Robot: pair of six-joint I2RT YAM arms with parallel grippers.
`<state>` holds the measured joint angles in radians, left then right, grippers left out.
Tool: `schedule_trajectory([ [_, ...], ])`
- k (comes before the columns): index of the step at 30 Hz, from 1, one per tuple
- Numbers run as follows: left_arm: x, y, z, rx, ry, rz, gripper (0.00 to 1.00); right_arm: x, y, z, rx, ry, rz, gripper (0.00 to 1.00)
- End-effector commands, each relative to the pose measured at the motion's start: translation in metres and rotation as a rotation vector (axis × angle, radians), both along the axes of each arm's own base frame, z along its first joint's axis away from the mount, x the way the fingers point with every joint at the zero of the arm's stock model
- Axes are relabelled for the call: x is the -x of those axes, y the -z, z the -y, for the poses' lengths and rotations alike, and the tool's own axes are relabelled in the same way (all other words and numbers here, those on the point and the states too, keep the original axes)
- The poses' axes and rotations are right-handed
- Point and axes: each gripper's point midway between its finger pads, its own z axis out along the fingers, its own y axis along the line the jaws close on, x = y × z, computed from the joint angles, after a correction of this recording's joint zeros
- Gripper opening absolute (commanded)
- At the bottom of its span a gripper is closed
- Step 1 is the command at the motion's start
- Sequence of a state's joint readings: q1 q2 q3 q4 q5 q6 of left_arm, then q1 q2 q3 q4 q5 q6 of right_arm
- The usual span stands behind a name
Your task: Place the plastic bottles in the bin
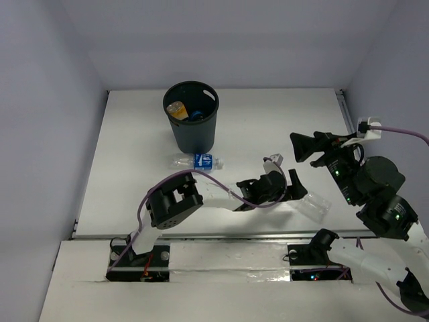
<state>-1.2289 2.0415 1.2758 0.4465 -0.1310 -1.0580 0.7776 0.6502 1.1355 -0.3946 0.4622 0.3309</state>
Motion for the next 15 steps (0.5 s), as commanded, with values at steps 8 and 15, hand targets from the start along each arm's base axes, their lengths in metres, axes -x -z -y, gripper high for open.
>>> schedule_trajectory([
  [8, -0.038, 0.004, 0.009, -0.055, -0.080, 0.020, 0.93, 0.003, 0.014, -0.015, 0.017, -0.076, -0.019, 0.93],
  [15, -0.060, 0.016, 0.011, -0.107, -0.122, 0.050, 0.93, 0.000, 0.027, -0.029, 0.015, -0.123, -0.038, 0.94],
])
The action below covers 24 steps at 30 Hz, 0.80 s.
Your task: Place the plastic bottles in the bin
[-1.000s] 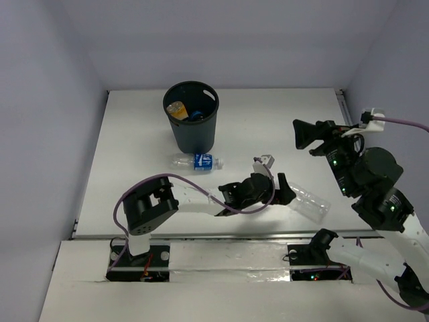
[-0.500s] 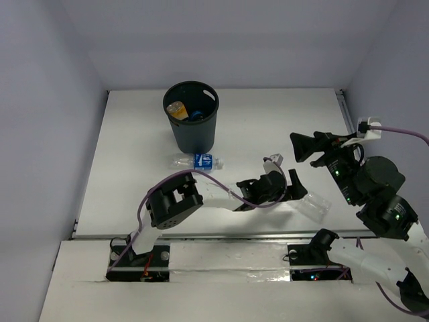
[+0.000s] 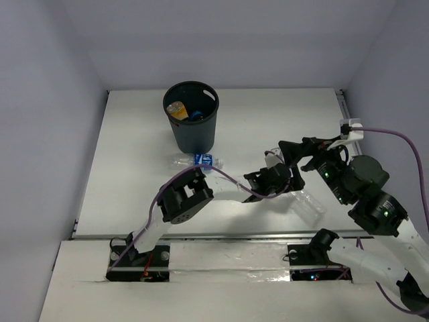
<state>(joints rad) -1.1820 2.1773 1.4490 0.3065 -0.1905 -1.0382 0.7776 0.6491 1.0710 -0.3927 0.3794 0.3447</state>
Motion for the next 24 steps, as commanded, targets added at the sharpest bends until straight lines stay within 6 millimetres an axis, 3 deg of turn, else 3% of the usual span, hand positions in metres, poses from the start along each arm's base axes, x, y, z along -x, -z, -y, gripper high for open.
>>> schedule_trajectory([
  [1, -0.018, -0.015, 0.007, 0.001, -0.027, 0.049, 0.93, -0.001, 0.003, -0.011, -0.016, -0.041, 0.000, 0.94],
  [11, -0.028, 0.002, 0.014, -0.026, -0.035, 0.052, 0.86, -0.002, 0.005, -0.011, -0.023, -0.033, 0.000, 0.94],
  [18, -0.023, 0.018, 0.012, -0.040, -0.021, 0.032, 0.66, -0.001, 0.004, -0.007, -0.035, -0.022, -0.002, 0.94],
  [20, -0.023, 0.017, 0.010, -0.035, -0.021, 0.035, 0.61, 0.001, 0.002, -0.004, -0.043, -0.016, 0.002, 0.94],
  [21, -0.022, 0.008, 0.007, -0.032, -0.015, 0.050, 0.52, 0.002, 0.000, -0.002, -0.049, -0.013, 0.006, 0.94],
  [24, -0.026, 0.001, -0.001, -0.036, -0.015, 0.068, 0.48, 0.002, -0.001, 0.000, -0.055, -0.007, 0.008, 0.94],
])
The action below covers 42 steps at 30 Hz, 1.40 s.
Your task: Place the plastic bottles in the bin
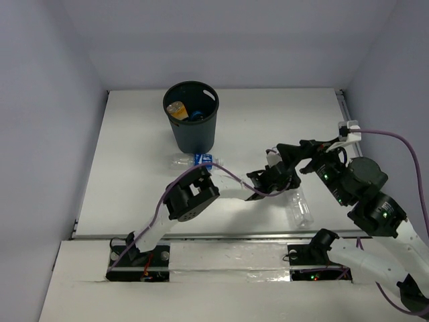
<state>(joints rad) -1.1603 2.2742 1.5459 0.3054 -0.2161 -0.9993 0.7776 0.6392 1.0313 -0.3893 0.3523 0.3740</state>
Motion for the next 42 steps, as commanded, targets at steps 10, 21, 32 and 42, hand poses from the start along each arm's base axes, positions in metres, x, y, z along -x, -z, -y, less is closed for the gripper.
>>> schedule_trajectory([
  [10, -0.029, -0.190, -0.082, 0.076, -0.098, 0.339, 0.33, 0.019, -0.043, 0.047, -0.217, 0.124, 0.139, 0.83],
  [21, -0.113, -0.363, -0.270, 0.061, -0.544, 0.665, 0.34, 0.015, -0.038, 0.062, -0.262, 0.207, 0.155, 0.66],
  [32, -0.194, -0.417, -0.403, -0.384, -0.936, 0.834, 0.35, -0.015, 0.015, 0.014, -0.195, 0.135, 0.051, 0.68],
  [42, -0.226, -0.393, -0.431, -0.761, -1.016, 0.867, 0.36, -0.032, 0.053, -0.019, -0.146, 0.078, -0.028, 0.68],
])
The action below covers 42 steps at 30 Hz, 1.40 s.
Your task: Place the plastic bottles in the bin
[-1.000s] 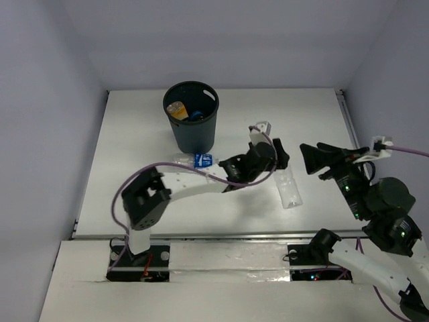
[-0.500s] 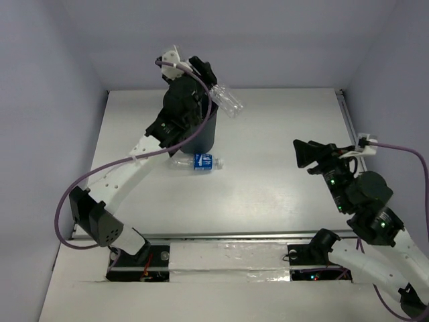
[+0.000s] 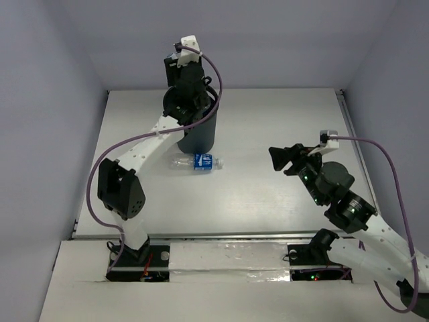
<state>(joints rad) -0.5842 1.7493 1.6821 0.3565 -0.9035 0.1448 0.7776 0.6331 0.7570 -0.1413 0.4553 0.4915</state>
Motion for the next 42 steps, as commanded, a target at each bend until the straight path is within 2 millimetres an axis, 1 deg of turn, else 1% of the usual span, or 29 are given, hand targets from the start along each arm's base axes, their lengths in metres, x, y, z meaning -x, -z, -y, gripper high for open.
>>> schedule_trajectory([
  [1, 0.007, -0.030, -0.019, -0.053, -0.097, 0.074, 0.36, -0.005, -0.009, -0.013, -0.052, -0.034, 0.031, 0.68],
  [3, 0.004, -0.023, -0.018, -0.069, -0.102, 0.071, 0.36, -0.006, -0.004, -0.017, -0.049, -0.046, 0.021, 0.68],
  [4, 0.002, -0.012, -0.017, -0.090, -0.105, 0.054, 0.36, -0.008, -0.002, -0.020, -0.048, -0.050, 0.016, 0.68],
  [6, 0.001, -0.008, -0.018, -0.088, -0.121, 0.068, 0.37, -0.009, 0.004, -0.024, -0.044, -0.059, 0.005, 0.68],
  [7, 0.000, 0.003, -0.018, -0.117, -0.126, 0.048, 0.39, -0.011, 0.006, -0.026, -0.042, -0.061, 0.001, 0.68],
  [9, 0.000, 0.005, -0.019, -0.113, -0.133, 0.067, 0.41, -0.013, 0.010, -0.031, -0.038, -0.070, -0.002, 0.68],
  [10, 0.000, 0.012, -0.019, -0.119, -0.132, 0.058, 0.46, -0.015, 0.008, -0.033, -0.045, -0.075, 0.006, 0.68],
  [12, 0.001, 0.018, -0.013, -0.114, -0.117, 0.057, 0.55, -0.019, 0.016, -0.045, -0.023, -0.106, -0.015, 0.68],
  [13, 0.002, 0.022, -0.013, -0.116, -0.112, 0.052, 0.62, -0.021, 0.015, -0.050, -0.026, -0.120, -0.010, 0.67],
  [14, 0.002, 0.024, -0.013, -0.110, -0.110, 0.051, 0.65, -0.023, 0.022, -0.060, -0.012, -0.154, -0.021, 0.62],
  [17, 0.008, 0.024, -0.004, -0.098, -0.080, 0.052, 0.75, -0.025, 0.023, -0.076, -0.010, -0.214, -0.007, 0.49],
  [18, 0.011, 0.020, -0.005, -0.082, -0.073, 0.063, 0.78, -0.029, 0.025, -0.083, -0.011, -0.225, -0.006, 0.38],
  [21, 0.016, 0.015, 0.001, -0.053, -0.043, 0.065, 0.81, -0.035, 0.032, -0.096, -0.003, -0.257, -0.024, 0.33],
  [24, 0.022, 0.003, 0.003, 0.013, 0.005, 0.083, 0.82, -0.039, 0.033, -0.108, -0.027, -0.281, -0.020, 0.28],
  [25, 0.028, -0.008, 0.001, 0.042, 0.022, 0.103, 0.82, -0.045, 0.043, -0.115, -0.011, -0.290, -0.039, 0.28],
  [27, 0.033, -0.013, 0.010, 0.063, 0.082, 0.101, 0.82, -0.049, 0.046, -0.126, 0.001, -0.319, -0.052, 0.28],
  [28, 0.039, -0.027, 0.009, 0.113, 0.102, 0.130, 0.82, -0.054, 0.059, -0.133, 0.018, -0.328, -0.080, 0.28],
  [30, 0.043, -0.030, 0.014, 0.128, 0.151, 0.115, 0.82, -0.057, 0.062, -0.143, 0.019, -0.353, -0.089, 0.27],
  [31, 0.049, -0.043, 0.013, 0.171, 0.173, 0.139, 0.81, -0.059, 0.065, -0.147, 0.031, -0.364, -0.098, 0.27],
  [32, 0.051, -0.043, 0.018, 0.162, 0.211, 0.123, 0.80, -0.061, 0.077, -0.155, 0.053, -0.385, -0.123, 0.27],
  [34, 0.060, -0.058, 0.017, 0.213, 0.247, 0.148, 0.76, -0.067, 0.082, -0.161, 0.067, -0.387, -0.141, 0.28],
  [35, 0.065, -0.060, 0.026, 0.235, 0.289, 0.142, 0.74, -0.070, 0.088, -0.163, 0.079, -0.385, -0.151, 0.29],
  [36, 0.069, -0.063, 0.028, 0.253, 0.313, 0.139, 0.72, -0.075, 0.102, -0.168, 0.100, -0.385, -0.183, 0.30],
  [37, 0.077, -0.073, 0.027, 0.283, 0.338, 0.148, 0.69, -0.083, 0.104, -0.167, 0.101, -0.364, -0.198, 0.33],
  [38, 0.082, -0.066, 0.030, 0.293, 0.370, 0.110, 0.68, -0.086, 0.107, -0.169, 0.079, -0.350, -0.221, 0.37],
  [39, 0.088, -0.064, 0.034, 0.363, 0.400, 0.109, 0.67, -0.092, 0.122, -0.170, 0.078, -0.339, -0.258, 0.41],
  [40, 0.106, -0.078, 0.027, 0.417, 0.435, 0.144, 0.62, -0.098, 0.124, -0.170, 0.056, -0.325, -0.269, 0.51],
  [41, 0.113, -0.056, 0.038, 0.434, 0.499, 0.112, 0.58, -0.100, 0.129, -0.173, 0.020, -0.314, -0.301, 0.56],
  [42, 0.121, -0.049, 0.039, 0.498, 0.527, 0.118, 0.54, -0.104, 0.134, -0.172, 0.007, -0.297, -0.319, 0.63],
])
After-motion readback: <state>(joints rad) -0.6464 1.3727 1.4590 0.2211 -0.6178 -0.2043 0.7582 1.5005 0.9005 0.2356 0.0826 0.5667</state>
